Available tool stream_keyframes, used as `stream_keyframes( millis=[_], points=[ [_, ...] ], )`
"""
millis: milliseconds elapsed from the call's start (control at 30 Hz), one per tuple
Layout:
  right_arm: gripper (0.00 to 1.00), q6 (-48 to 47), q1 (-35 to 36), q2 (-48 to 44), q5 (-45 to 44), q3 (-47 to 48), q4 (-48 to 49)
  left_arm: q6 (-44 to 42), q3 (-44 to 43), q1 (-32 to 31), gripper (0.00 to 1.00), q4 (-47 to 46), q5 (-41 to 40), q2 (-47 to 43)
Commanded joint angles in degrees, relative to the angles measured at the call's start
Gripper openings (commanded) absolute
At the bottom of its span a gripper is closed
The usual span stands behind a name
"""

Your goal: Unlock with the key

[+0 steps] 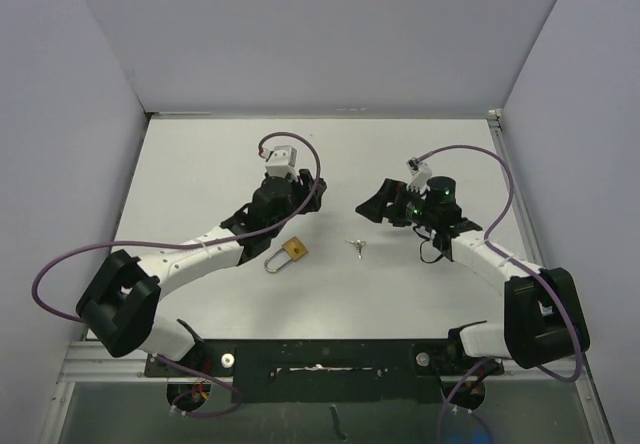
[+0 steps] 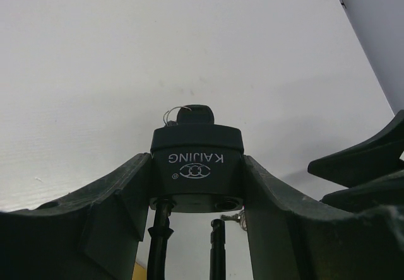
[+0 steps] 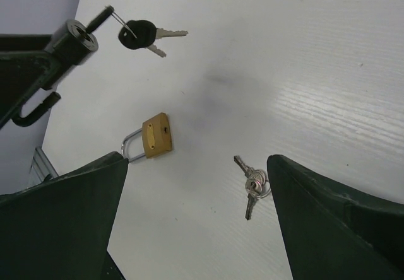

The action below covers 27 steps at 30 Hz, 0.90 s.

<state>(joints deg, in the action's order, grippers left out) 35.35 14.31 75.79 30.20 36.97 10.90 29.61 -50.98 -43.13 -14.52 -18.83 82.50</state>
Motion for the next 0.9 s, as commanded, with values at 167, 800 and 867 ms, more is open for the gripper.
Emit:
stream_keyframes(
  millis=[167,800,867],
  points=[
    [0.98,5.92,4.72,-0.90,-3.54,0.06,10.11,10.57,2.47,-0.03,0.00,-17.52,-2.13,-0.91],
    [0.98,14.39,9.44,7.69,-4.61,-0.80,28.34,21.79,3.73,-2.55,0.00,-26.61,-8.14,4.89],
    [0.98,14.93,9.46,8.28,-4.37,-1.13,30.01,21.81,3.66,-2.86,0.00,-26.80,-8.11,5.11]
  ],
)
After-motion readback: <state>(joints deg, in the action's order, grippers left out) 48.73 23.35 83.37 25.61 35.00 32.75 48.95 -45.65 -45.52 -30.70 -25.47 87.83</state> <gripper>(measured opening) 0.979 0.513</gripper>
